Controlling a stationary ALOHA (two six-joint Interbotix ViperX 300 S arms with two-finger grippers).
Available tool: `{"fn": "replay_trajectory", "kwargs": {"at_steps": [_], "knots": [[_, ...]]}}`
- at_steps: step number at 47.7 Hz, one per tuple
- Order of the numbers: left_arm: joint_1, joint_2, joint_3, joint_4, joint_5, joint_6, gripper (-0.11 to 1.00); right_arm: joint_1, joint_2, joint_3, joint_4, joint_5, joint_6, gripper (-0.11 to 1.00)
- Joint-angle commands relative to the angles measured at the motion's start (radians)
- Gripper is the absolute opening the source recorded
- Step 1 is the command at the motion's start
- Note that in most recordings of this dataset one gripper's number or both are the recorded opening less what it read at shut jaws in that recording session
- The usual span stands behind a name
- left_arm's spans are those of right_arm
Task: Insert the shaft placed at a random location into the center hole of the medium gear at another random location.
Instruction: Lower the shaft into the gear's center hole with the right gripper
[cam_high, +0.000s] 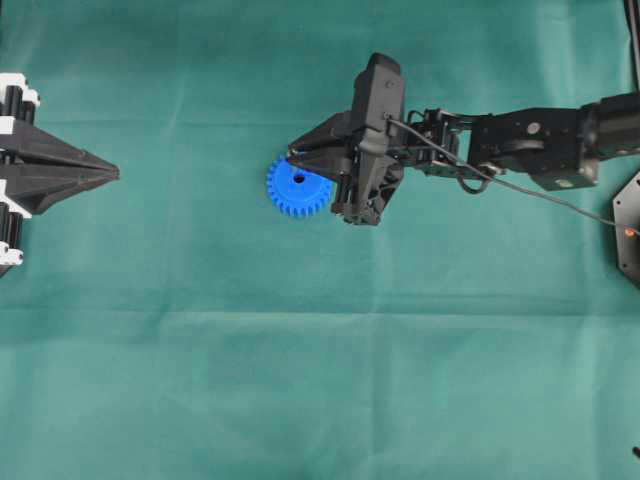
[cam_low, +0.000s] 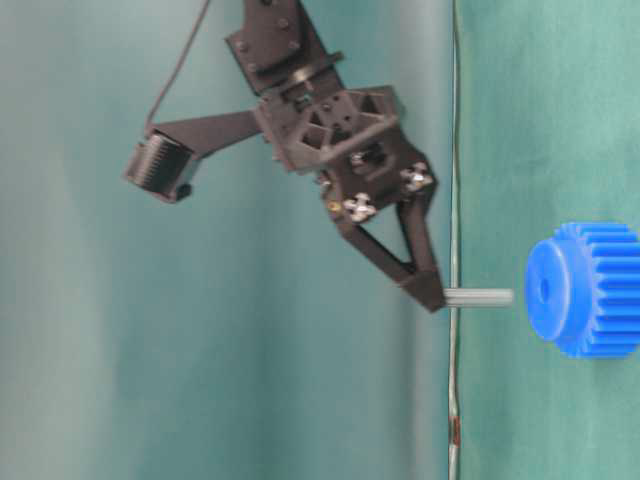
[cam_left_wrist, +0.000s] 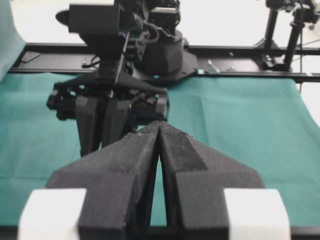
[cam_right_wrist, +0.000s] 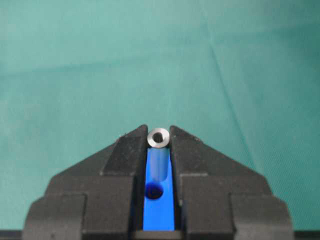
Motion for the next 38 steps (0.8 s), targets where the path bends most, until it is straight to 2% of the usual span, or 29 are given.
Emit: {"fn": "replay_trajectory", "kwargs": {"at_steps": [1, 10, 24, 38], "knots": [[0.002, 0.006, -0.023, 0.003, -0.005, 0.0, 0.0, 0.003, 0.009, -0.029, 0.008, -0.02, 0.006, 0.13], [0.005, 0.006, -0.021, 0.003, -0.005, 0.002, 0.0, 0.003, 0.018, -0.028, 0.015, -0.021, 0.006, 0.13], [0.008, 0.008, -0.021, 0.003, -0.003, 0.002, 0.0, 0.003, -0.055, -0.015, 0.009, -0.017, -0.003, 0.13], [0.008, 0.006, -0.021, 0.003, -0.005, 0.0, 0.0, 0.008, -0.043, 0.006, 0.015, -0.021, 0.005, 0.13]]}}
